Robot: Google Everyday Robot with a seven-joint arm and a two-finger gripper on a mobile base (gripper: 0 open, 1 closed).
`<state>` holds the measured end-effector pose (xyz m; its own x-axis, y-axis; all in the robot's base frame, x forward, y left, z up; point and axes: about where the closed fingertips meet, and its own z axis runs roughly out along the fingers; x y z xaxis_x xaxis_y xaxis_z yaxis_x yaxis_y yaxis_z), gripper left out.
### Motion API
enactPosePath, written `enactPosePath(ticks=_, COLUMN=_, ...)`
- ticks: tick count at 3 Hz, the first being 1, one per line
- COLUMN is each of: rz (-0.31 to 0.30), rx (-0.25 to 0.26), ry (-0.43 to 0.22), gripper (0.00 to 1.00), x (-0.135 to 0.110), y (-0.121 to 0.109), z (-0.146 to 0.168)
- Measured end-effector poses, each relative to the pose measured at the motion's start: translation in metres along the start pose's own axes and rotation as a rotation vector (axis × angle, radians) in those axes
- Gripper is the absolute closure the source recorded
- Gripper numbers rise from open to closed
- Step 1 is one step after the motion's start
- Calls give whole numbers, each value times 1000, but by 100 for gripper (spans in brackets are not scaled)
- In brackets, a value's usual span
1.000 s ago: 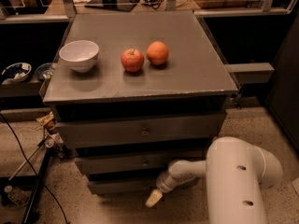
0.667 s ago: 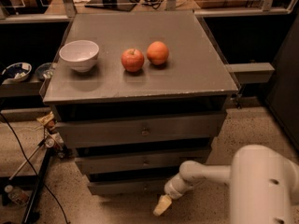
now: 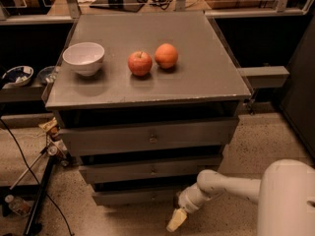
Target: Open bottom drawer
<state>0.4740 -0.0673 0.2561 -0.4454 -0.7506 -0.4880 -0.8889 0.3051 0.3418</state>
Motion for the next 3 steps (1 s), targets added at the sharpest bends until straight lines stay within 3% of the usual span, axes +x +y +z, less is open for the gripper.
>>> enactPosePath(ticks=2, rz=10, rx=115, ry=22, gripper=0, x=-18, y=-27, z=10)
enactPosePath(ticks=3, rz=10, rx=145, ry=17, gripper=0, x=-29, y=-40, z=21)
